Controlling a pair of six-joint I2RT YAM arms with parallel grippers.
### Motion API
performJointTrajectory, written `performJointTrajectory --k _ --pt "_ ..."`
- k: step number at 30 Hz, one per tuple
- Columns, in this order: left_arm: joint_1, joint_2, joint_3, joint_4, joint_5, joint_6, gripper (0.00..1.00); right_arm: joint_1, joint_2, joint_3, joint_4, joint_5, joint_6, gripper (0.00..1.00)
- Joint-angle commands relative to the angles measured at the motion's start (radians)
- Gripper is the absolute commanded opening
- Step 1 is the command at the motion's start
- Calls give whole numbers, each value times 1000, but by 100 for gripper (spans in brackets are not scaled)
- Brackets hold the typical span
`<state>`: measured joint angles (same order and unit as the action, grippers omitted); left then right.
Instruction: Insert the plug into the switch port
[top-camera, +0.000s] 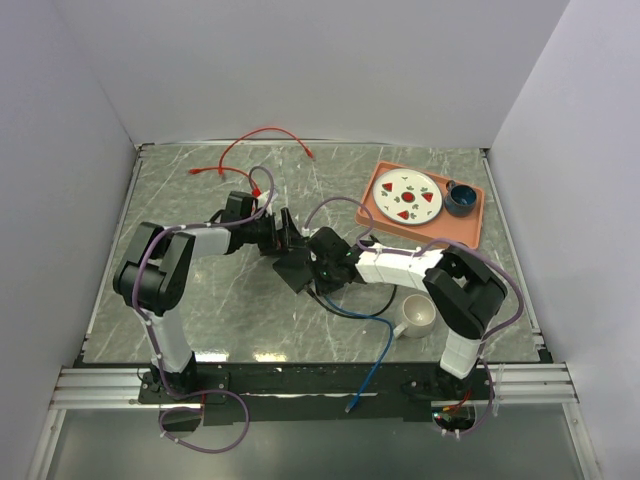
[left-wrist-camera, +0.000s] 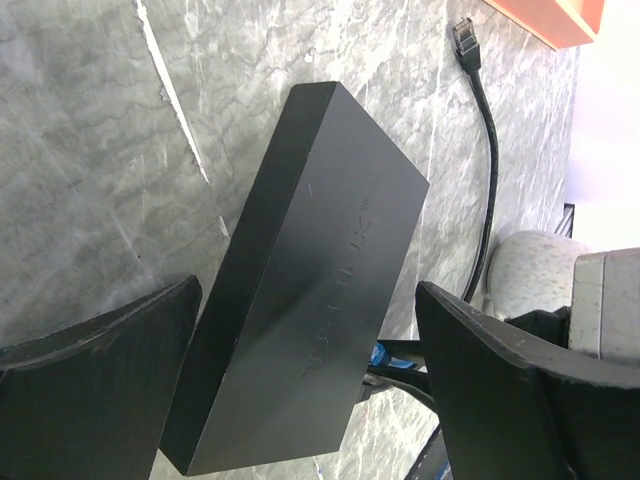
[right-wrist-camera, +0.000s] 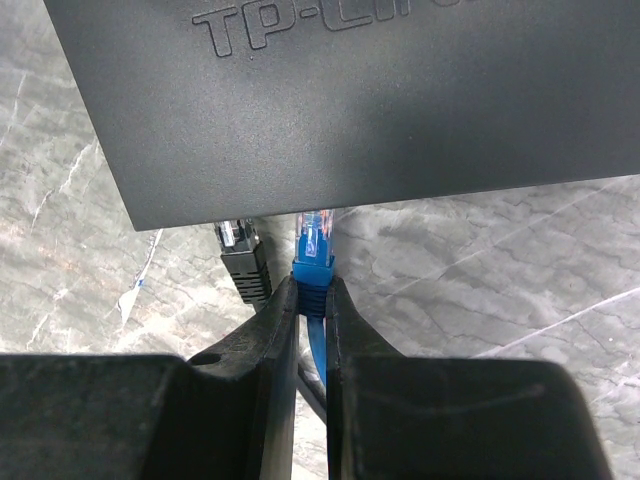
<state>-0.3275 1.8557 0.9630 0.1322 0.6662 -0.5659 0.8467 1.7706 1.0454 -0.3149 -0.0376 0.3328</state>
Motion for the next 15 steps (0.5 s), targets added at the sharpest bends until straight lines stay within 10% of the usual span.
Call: performJointTrajectory --k 1,15 --pt "-11 5 -50 -75 -8 4 98 6 18 42 0 25 21 0" --pt "-68 -10 -89 -62 12 -12 96 6 -8 25 62 80 51 0"
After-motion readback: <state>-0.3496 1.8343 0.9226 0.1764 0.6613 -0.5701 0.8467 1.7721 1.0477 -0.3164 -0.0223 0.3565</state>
